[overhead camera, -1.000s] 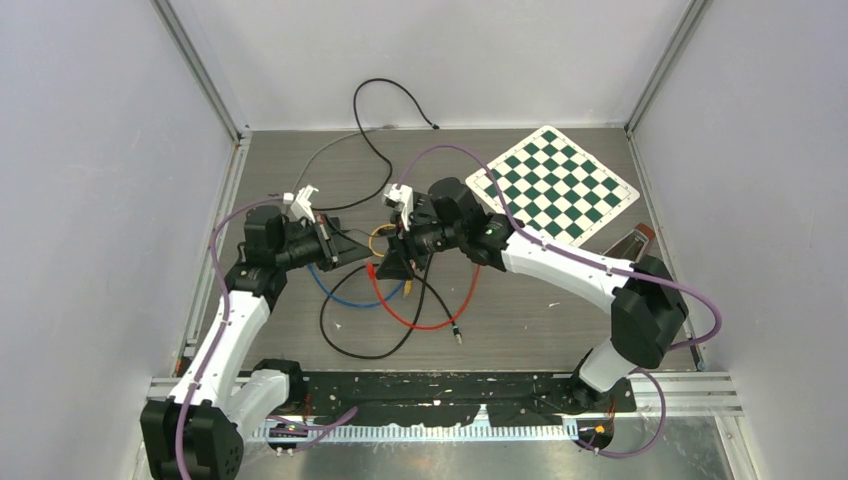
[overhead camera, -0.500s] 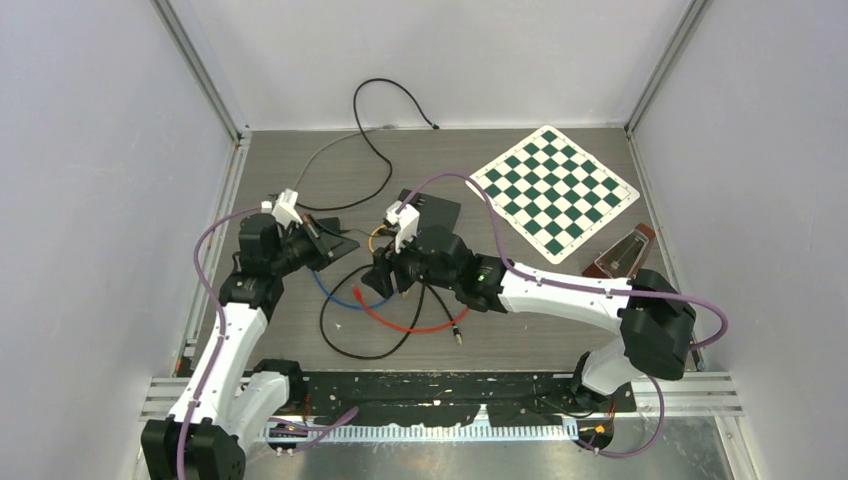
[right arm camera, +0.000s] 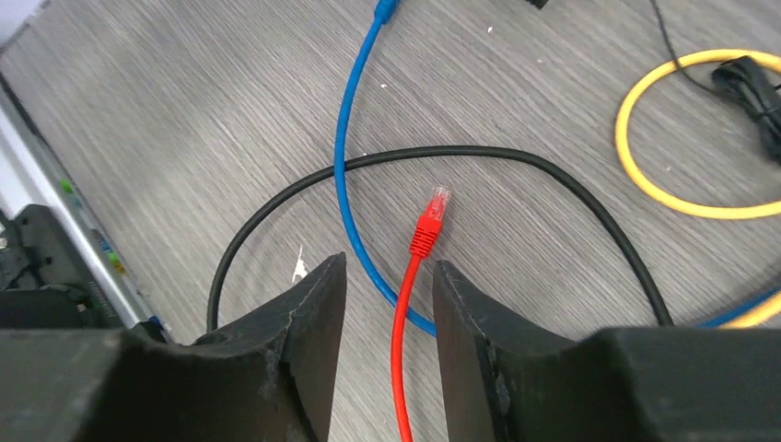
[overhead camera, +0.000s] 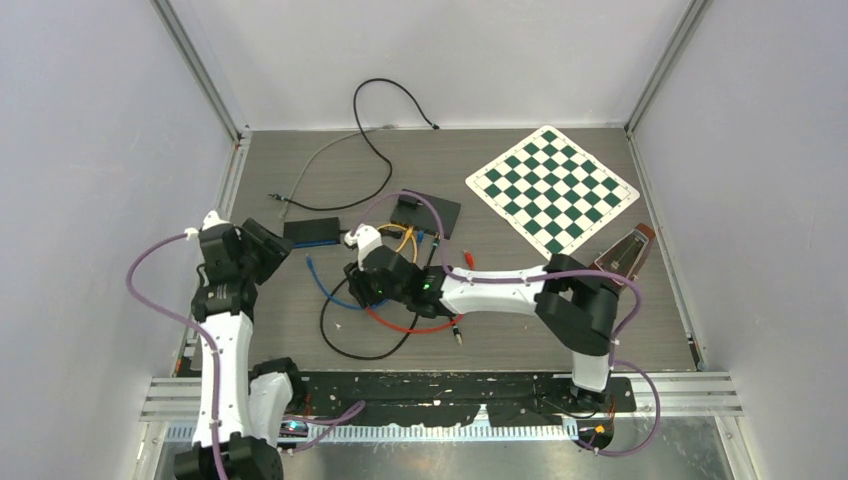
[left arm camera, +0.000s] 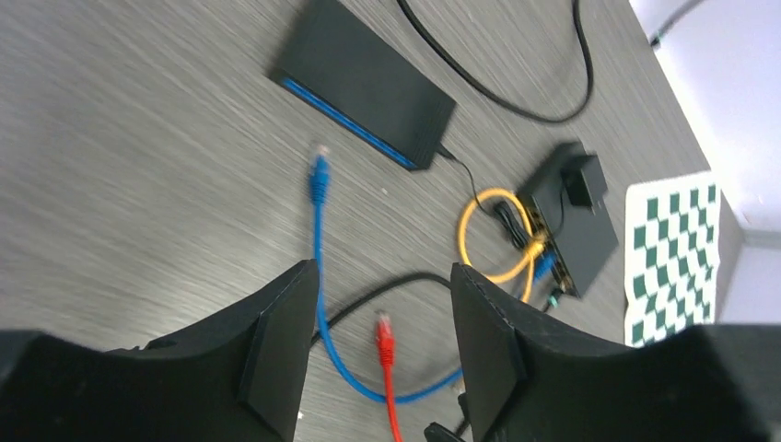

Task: Insert the plug into the switch port
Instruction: Pick up the connector from the center of the board.

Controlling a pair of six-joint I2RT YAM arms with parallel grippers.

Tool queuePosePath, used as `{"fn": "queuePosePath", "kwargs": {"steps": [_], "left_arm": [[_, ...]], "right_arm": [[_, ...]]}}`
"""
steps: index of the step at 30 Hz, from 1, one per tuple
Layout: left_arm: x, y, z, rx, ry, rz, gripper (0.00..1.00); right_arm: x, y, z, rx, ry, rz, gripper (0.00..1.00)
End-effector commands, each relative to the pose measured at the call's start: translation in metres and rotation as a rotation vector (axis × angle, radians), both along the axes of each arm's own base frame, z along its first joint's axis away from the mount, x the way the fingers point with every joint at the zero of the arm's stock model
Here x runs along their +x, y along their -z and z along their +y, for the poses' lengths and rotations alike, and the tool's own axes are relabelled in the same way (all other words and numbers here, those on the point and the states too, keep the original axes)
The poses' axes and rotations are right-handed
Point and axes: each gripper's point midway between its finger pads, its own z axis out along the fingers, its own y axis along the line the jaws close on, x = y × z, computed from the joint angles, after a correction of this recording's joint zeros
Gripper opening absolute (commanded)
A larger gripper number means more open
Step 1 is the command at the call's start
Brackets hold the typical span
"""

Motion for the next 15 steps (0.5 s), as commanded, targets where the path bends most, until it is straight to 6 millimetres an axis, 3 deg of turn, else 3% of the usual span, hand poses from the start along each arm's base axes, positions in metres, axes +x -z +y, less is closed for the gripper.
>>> {"fn": "queuePosePath", "kwargs": {"steps": [1,2,5,15], "left_arm": [[-0.018,-0.011,0.040,0.141,-0.158,-0.020,0.60],[-0.020,-0.011,0.044,0.153,-0.178,-0.025,0.61],[-0.022,-0.008,0.048,0.167,-0.205,-0.042,0.62],[-0.017,0.001,0.046,0.156,-0.182,-0.015,0.63]], "right_arm": [[0.007,0.007,0.014,-0.060,0.019,0.012,0.46],[0.008,0.006,0.018,-0.063,0.014,0.018,0.45],[0.005,0.032,0.020,-0.142,0.000,0.054,0.45],[0.011,0.061,0.028,-0.256,-0.015,0.067,0.38]]}}
